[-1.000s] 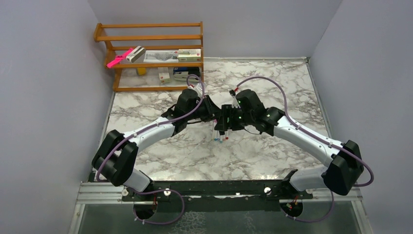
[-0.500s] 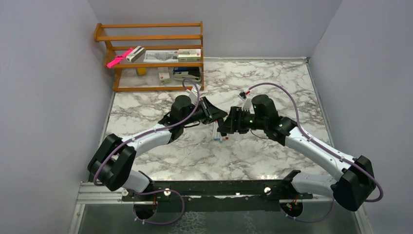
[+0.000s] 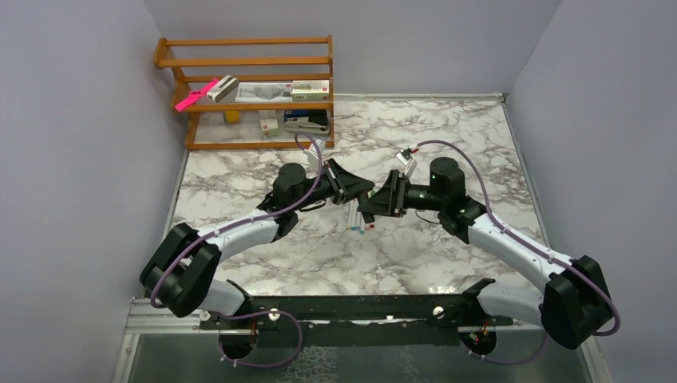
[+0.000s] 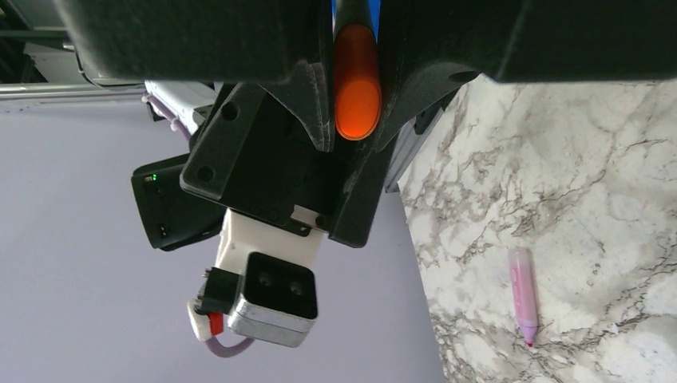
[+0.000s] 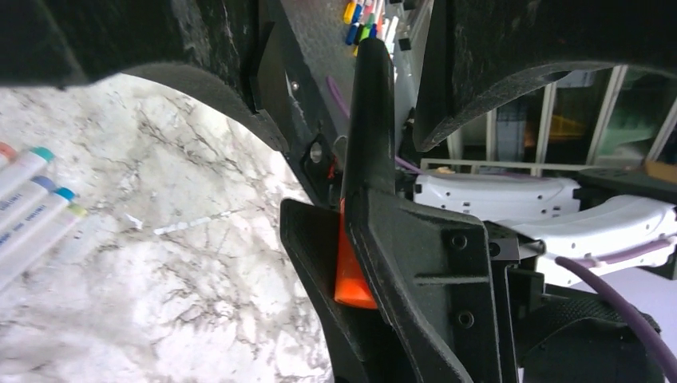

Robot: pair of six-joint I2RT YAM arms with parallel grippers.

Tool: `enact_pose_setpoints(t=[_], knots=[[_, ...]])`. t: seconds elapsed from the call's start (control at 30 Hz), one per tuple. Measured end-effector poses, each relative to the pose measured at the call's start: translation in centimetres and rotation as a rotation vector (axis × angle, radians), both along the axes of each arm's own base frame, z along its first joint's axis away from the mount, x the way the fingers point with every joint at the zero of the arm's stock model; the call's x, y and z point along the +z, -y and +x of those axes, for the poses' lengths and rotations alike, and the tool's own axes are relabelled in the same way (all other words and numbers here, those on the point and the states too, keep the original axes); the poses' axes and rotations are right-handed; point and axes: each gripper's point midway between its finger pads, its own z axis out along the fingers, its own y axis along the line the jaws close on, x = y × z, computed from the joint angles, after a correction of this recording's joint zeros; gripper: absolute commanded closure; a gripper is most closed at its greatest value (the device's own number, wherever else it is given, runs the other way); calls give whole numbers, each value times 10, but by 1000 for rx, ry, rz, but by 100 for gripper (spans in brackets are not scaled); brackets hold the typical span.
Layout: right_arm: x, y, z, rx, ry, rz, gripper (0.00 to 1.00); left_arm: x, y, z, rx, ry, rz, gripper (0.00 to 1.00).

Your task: Open the pen caps

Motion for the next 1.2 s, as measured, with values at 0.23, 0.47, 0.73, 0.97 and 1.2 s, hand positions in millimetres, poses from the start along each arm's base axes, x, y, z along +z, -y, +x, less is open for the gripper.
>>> enact_pose_setpoints(t=[0.23, 0.47, 0.73, 0.97, 1.2], knots=[[3, -10, -4, 63, -44, 89, 67, 10, 5, -6, -20, 20, -37, 100], [10, -14, -8, 93, -69, 159, 95, 11, 5, -9, -22, 38, -47, 100], [6, -12, -13, 98, -76, 184, 99, 7, 5, -10, -23, 51, -39, 100], [1, -9, -14, 71, -73, 187, 99, 1, 5, -8, -26, 54, -26, 100], [1, -8, -7, 21, -53, 192, 99, 2, 3, 0, -46, 61, -26, 100]])
